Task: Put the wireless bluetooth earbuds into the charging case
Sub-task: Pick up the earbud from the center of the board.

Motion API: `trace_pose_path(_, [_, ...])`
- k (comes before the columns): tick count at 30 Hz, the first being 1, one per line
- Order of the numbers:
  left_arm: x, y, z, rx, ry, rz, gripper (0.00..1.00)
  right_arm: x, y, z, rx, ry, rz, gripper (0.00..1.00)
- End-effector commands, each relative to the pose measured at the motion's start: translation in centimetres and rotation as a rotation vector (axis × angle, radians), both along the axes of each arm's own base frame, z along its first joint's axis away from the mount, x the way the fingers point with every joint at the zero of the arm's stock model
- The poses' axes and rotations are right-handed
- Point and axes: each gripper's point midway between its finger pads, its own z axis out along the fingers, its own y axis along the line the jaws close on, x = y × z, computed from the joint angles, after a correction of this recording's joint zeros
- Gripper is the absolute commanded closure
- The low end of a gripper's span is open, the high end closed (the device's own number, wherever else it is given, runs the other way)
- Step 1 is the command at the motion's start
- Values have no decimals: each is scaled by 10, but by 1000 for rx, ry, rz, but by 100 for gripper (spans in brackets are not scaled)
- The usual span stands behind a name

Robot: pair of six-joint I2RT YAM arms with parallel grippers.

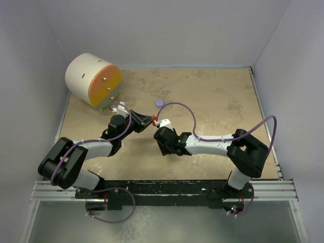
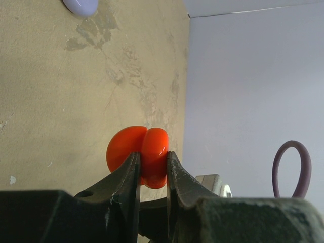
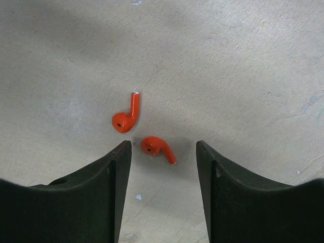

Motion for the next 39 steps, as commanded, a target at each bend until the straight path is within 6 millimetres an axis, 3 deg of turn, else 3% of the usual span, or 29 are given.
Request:
trace_pose_path(1, [1,1,18,-19,-69,-10,100,0,0,-6,-10,14,13,44])
trace_pose_path(14, [2,1,18,-19,-71,-10,100,5,-18,-19,-54,54,-68,43])
trace_pose_path(24, [1,2,18,-23,-70,-11,100,14,-27,-18,-30,59,-127,43])
trace_pose_path(39, [1,4,18,-27,-71,-9,100,17,-23,-12,-4,53,-138,45])
